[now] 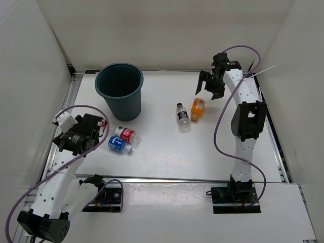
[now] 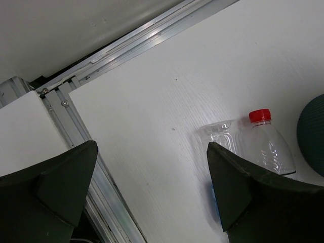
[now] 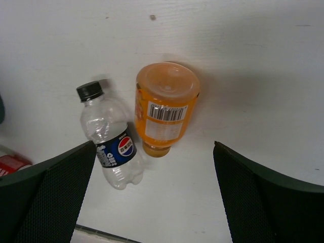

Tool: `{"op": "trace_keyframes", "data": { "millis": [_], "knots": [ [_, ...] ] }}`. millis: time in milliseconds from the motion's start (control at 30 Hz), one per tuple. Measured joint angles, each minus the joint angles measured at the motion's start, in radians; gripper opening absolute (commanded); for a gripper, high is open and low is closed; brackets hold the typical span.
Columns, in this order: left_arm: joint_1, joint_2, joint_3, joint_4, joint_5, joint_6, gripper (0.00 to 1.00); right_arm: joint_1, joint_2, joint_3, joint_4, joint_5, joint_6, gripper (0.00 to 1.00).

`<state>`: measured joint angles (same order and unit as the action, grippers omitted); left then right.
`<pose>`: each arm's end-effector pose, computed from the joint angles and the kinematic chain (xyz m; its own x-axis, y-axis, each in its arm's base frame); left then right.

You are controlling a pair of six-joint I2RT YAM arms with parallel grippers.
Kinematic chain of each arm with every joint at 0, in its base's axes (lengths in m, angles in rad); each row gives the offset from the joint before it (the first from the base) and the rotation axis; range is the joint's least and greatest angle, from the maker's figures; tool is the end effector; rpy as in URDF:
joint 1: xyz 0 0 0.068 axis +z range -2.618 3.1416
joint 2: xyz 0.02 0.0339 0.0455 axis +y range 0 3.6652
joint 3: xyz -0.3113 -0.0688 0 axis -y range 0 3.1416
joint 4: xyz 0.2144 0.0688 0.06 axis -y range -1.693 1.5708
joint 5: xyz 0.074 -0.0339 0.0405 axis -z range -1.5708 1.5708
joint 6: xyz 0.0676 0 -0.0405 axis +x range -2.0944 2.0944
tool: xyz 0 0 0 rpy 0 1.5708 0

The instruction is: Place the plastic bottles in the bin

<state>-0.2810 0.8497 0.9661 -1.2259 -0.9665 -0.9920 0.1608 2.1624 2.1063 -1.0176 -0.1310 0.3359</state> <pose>0.0832 0.0339 0.3311 -0.3079 -0.4062 -0.8603 -0.8265 0.5621 0.0305 0.4707 0.0853 0.2958 -0.8917 0.1864 -0.4124 0.0781 0.9609 0.2656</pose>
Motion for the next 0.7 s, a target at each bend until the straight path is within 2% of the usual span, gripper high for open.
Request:
{"op": "trace_keyframes", "data": {
  "millis": [400, 633, 700],
  "knots": [
    [0.000, 0.027, 0.010, -0.004, 0.006, 0.001, 1.00, 0.037, 0.140, 0.008, -0.005, 0.031, -0.002, 1.00],
    [0.000, 0.027, 0.017, -0.031, 0.014, 0.002, 1.00, 0.043, 0.203, 0.012, -0.003, 0.019, 0.000, 0.87],
    [0.000, 0.027, 0.017, -0.042, 0.019, 0.003, 1.00, 0.043, 0.217, 0.012, -0.002, 0.016, 0.001, 0.77]
  ]
}}
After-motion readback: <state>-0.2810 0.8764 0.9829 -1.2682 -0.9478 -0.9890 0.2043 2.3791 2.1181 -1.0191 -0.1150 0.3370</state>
